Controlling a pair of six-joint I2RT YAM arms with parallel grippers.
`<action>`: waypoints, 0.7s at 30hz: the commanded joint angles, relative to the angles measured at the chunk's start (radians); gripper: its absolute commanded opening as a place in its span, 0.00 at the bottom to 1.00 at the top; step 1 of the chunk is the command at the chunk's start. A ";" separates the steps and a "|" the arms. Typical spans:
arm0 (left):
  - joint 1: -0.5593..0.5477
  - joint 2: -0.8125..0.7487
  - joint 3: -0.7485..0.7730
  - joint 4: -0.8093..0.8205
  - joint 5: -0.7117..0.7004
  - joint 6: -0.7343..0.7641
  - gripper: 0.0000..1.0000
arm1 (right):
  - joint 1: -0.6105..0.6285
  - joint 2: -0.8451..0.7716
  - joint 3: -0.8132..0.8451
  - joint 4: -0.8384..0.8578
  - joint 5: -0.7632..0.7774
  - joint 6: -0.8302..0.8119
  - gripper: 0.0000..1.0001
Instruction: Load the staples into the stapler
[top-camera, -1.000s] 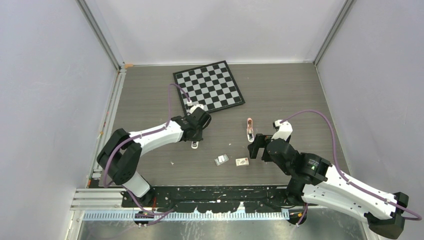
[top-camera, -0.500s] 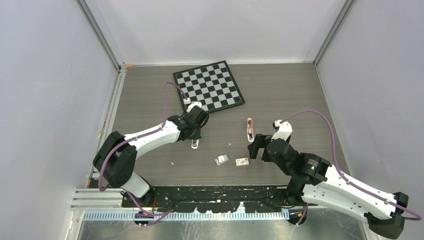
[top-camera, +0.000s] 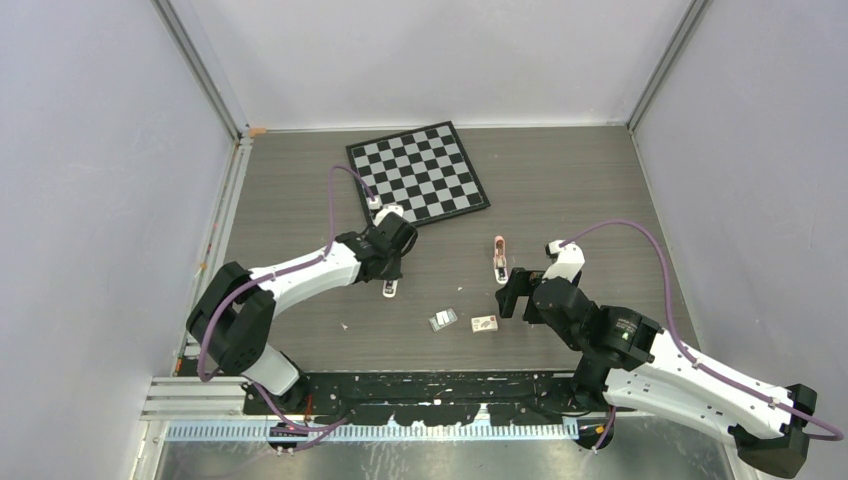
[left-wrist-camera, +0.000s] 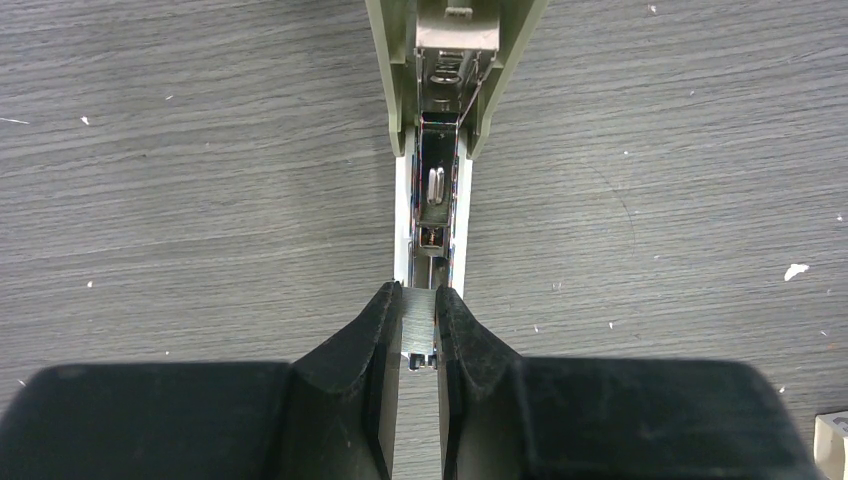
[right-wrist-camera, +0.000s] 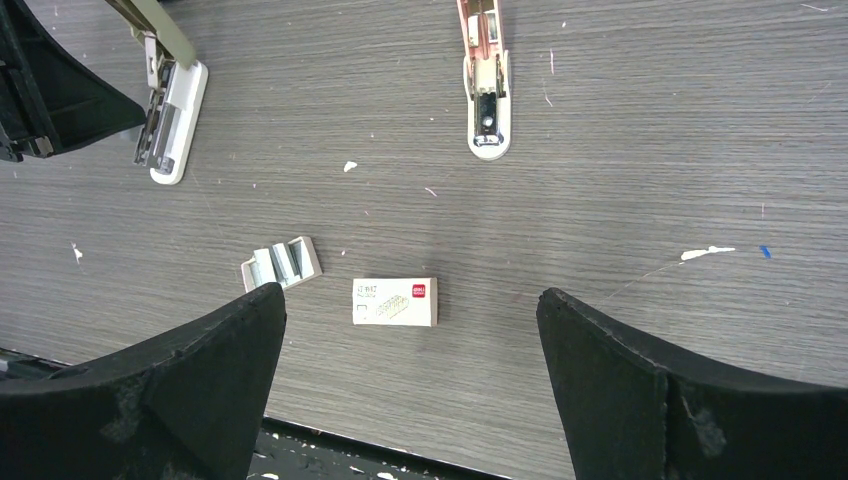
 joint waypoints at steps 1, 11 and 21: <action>0.004 0.000 0.001 0.023 0.004 0.003 0.17 | 0.000 0.001 0.000 0.027 0.031 0.003 1.00; 0.004 0.017 -0.012 0.045 0.015 -0.005 0.17 | -0.001 0.005 0.002 0.028 0.030 0.002 1.00; 0.004 0.025 -0.027 0.059 0.012 -0.003 0.17 | -0.001 0.000 0.001 0.022 0.033 0.000 1.00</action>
